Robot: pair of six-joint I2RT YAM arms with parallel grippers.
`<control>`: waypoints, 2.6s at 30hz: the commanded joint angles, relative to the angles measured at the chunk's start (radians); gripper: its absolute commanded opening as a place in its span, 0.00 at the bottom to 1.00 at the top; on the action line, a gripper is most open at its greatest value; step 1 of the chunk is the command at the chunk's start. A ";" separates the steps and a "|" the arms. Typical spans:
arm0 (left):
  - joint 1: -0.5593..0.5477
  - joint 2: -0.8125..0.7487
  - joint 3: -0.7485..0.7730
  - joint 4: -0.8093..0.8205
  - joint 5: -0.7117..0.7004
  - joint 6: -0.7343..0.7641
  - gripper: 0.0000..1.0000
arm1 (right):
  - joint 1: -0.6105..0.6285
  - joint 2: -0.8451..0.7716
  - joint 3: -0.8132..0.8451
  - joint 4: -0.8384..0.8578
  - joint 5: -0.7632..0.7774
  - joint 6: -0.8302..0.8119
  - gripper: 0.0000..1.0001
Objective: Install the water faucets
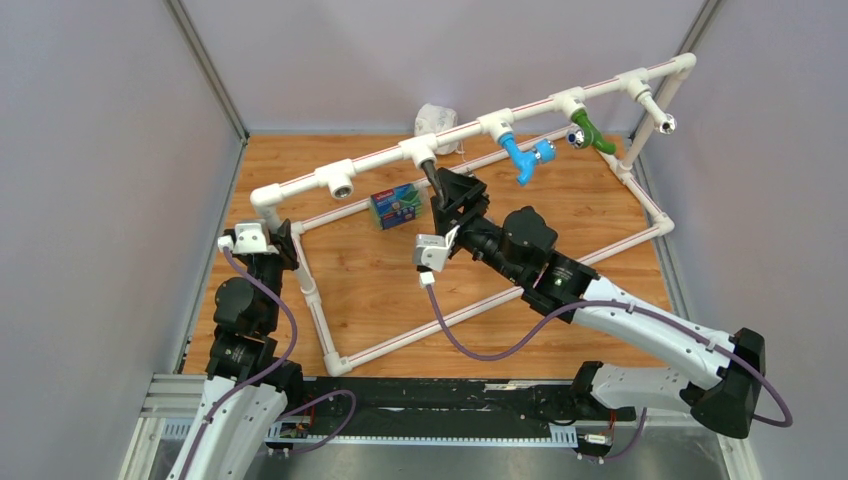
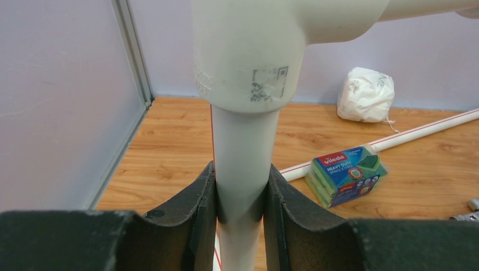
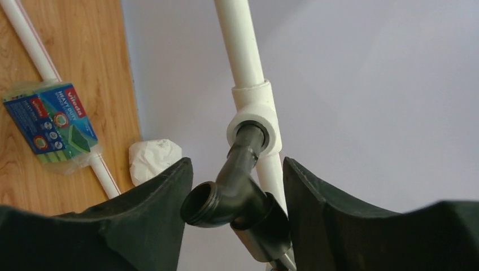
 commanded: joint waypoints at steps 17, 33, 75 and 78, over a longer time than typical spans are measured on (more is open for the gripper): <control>0.005 -0.013 0.015 0.058 -0.013 -0.016 0.00 | -0.011 0.020 -0.196 0.888 0.432 1.533 0.04; 0.005 -0.014 0.013 0.059 -0.015 -0.016 0.00 | -0.071 0.004 -0.264 0.982 0.518 1.834 0.54; 0.007 -0.003 0.015 0.058 -0.013 -0.014 0.00 | 0.011 0.016 -0.055 0.180 0.009 -0.235 0.53; 0.005 -0.003 0.015 0.061 -0.010 -0.014 0.00 | 0.010 0.027 -0.069 0.246 0.013 -0.086 0.36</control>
